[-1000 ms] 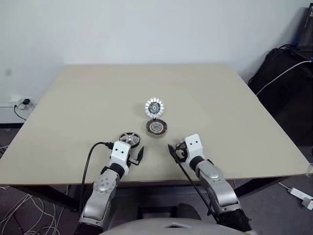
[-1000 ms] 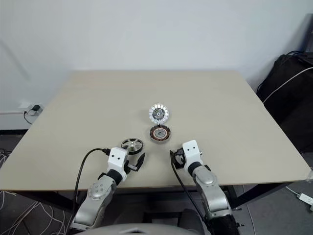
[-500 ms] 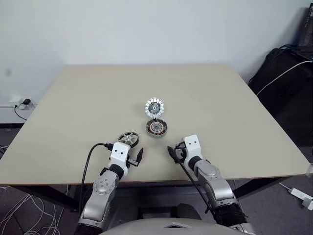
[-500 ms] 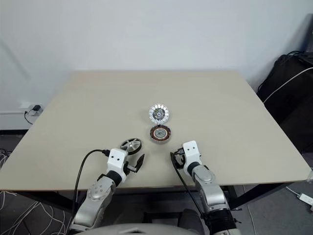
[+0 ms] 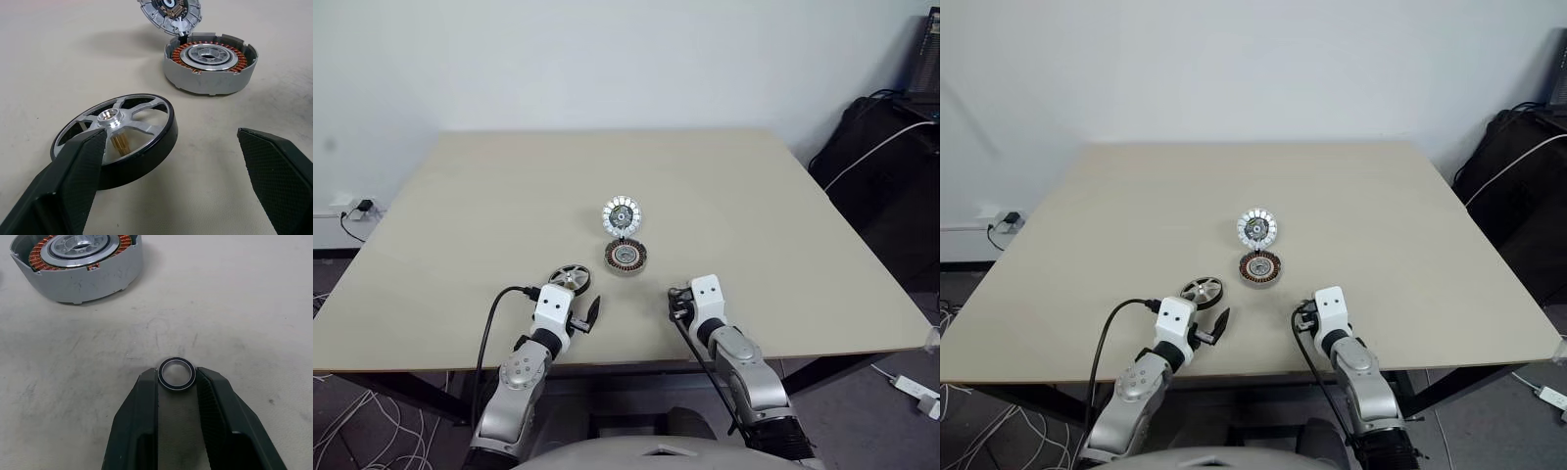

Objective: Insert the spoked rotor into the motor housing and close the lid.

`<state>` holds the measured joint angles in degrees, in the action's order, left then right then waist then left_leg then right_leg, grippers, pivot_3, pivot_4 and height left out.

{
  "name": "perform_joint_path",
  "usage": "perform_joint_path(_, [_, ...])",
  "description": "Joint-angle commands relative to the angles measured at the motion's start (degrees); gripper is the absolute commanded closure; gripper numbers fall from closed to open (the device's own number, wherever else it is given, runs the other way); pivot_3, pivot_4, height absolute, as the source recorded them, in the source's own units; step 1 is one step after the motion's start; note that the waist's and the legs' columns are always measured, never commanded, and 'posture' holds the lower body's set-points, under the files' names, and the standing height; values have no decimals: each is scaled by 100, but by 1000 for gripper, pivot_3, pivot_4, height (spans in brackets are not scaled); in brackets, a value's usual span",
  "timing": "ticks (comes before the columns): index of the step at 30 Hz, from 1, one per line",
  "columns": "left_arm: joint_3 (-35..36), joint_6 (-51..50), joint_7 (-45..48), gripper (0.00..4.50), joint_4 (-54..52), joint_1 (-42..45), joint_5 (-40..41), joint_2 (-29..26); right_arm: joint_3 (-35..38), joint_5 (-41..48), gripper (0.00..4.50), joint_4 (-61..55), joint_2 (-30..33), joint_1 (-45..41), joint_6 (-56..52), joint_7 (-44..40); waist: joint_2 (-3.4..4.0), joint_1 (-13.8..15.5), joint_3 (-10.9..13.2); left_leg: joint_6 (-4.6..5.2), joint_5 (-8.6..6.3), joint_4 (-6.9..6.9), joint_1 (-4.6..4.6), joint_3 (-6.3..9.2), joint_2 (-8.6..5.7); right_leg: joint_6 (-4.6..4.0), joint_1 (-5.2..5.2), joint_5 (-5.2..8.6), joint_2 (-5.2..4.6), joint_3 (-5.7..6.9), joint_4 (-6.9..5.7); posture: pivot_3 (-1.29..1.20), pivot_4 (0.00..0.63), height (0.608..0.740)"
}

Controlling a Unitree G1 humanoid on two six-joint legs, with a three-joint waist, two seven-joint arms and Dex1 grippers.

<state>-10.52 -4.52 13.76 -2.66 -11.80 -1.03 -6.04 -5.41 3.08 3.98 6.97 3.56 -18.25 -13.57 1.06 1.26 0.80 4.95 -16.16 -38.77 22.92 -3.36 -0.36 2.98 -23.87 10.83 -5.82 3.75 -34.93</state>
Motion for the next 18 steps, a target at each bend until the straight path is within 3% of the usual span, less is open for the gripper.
perform_joint_path(1, [17, 62, -20, 0, -144, 107, 31, 29, -35, 3, 3727, -244, 1, -17, -55, -26, 0, -3, 0, 0, 0, 0, 0, 0, 0, 0, 0, 0, 0, 0, 0, 0, 0, 740])
perform_joint_path(9, [34, 83, -28, 0, -120, 127, 32, 37, -267, -24, 3727, -648, -56, -590, -119, -160, 5, -37, 5, 0, 0, 0, 0, 0, 0, 0, -3, -1, 1, -2, 0, 0, 0, 740])
perform_joint_path(18, [41, 125, -52, 0, -154, 71, 22, 39, -725, -409, 3727, 216, -78, -1777, -353, -258, 4, -35, 6, 1, 1, -7, 2, -1, -6, -17, -1, -12, 21, 0, -4, 0, 0, 740])
